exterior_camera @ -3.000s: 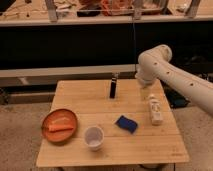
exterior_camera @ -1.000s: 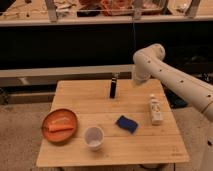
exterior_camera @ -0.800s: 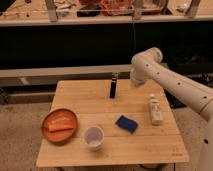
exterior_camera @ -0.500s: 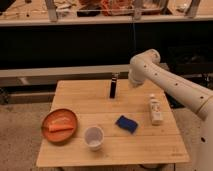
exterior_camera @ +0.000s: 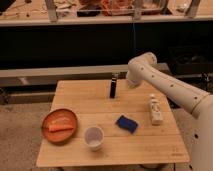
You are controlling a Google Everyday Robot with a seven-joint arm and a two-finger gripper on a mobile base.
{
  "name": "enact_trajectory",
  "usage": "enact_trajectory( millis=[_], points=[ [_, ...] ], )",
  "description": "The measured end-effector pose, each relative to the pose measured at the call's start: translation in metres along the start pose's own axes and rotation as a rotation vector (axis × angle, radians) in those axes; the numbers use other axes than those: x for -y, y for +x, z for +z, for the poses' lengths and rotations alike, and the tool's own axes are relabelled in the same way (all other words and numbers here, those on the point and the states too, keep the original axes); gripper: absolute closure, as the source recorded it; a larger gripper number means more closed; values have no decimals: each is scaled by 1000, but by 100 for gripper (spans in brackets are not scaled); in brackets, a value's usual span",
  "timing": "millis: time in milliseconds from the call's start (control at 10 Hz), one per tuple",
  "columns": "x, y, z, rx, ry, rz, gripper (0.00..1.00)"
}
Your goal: Knock the eraser over
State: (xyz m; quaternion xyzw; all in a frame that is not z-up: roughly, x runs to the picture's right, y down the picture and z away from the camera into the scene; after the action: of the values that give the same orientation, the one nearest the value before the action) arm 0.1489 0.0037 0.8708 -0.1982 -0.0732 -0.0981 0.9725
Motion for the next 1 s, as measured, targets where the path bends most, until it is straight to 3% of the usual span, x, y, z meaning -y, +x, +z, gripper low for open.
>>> enact_trajectory(
  millis=[1000],
  points=[
    [14, -26, 33, 39, -8, -42, 99]
  ],
)
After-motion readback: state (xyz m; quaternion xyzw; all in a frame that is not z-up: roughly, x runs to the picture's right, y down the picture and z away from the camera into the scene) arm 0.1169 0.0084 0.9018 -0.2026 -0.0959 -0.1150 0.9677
